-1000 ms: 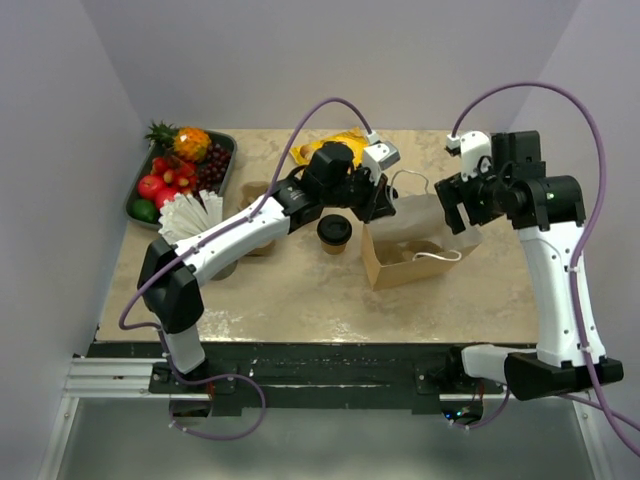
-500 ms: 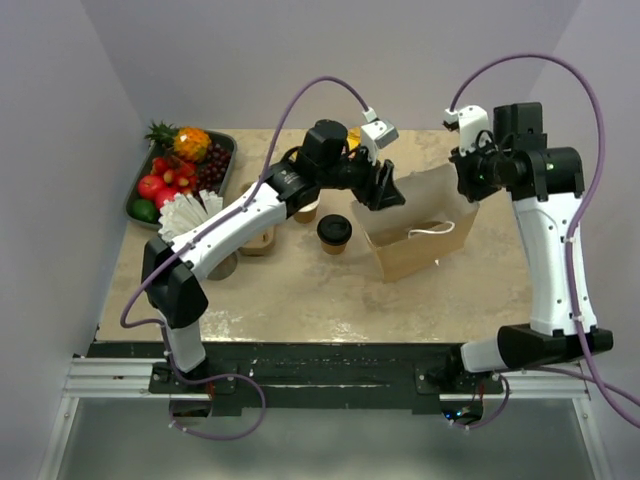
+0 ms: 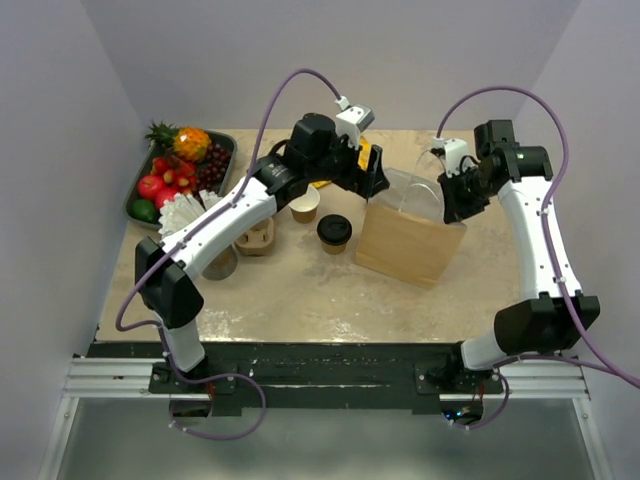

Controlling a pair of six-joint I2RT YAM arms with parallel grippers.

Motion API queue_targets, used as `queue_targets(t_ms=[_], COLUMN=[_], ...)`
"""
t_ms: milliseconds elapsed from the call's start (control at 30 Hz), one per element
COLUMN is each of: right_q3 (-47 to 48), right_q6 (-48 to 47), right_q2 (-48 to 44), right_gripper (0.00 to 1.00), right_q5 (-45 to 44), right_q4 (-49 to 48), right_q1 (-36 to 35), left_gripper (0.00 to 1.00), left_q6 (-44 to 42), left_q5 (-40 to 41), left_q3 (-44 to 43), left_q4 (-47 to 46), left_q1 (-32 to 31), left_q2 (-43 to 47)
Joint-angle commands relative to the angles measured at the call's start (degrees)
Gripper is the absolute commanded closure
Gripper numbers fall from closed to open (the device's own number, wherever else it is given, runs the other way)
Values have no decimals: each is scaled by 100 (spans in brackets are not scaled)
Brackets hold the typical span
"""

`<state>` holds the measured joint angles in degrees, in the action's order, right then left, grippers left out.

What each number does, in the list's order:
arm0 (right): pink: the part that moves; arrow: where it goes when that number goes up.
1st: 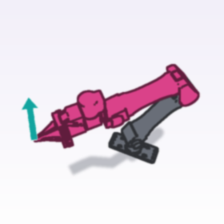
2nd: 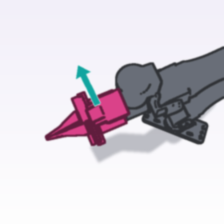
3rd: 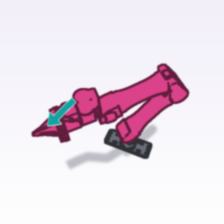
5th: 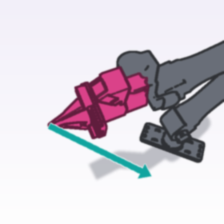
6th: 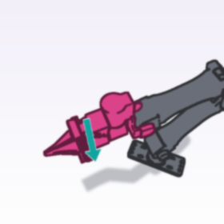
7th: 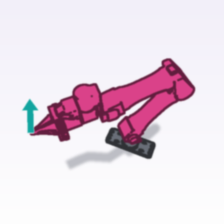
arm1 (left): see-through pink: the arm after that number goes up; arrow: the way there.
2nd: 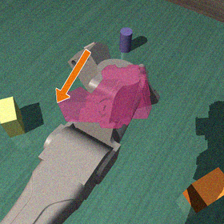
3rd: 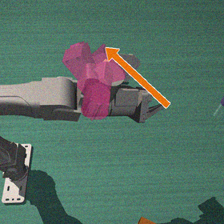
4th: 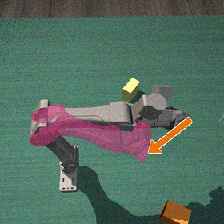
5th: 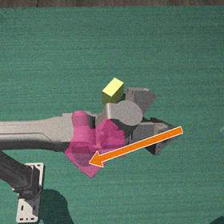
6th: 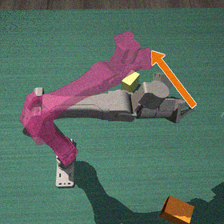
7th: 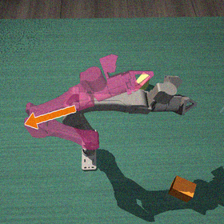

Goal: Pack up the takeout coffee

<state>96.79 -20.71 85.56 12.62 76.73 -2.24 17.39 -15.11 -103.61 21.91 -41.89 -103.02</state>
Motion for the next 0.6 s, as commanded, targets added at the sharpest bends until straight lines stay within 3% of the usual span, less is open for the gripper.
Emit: queue_targets(t_ms=[0, 100, 233, 333, 400, 500, 567], right_q3=[191, 191, 51, -64, -90, -55, 41], right_q6=[-3, 67, 93, 146, 190, 208, 208], right_q2=[-57, -153, -268, -347, -364, -365, -356], right_gripper=[100, 100, 100, 100, 100, 100, 100], right_q5=[91, 83, 74, 109, 144, 144, 144], right_q4=[255, 229, 167, 97, 53, 18, 9], right_q1=[31, 22, 31, 31, 39, 39, 39], left_gripper=[7, 24, 70, 84, 85, 72, 84], left_q6=[362, 362, 301, 187, 134, 90, -33], left_q5=[167, 193, -9, -44, -9, 44, -114], left_q3=[-141, -186, -124, -212, -273, -256, -256], left_q4=[103, 103, 50, 6, 50, 59, 6], left_q1=[-21, -12, -21, -21, -30, -30, -30], left_q2=[151, -24, -253, -367, -394, -368, -394])
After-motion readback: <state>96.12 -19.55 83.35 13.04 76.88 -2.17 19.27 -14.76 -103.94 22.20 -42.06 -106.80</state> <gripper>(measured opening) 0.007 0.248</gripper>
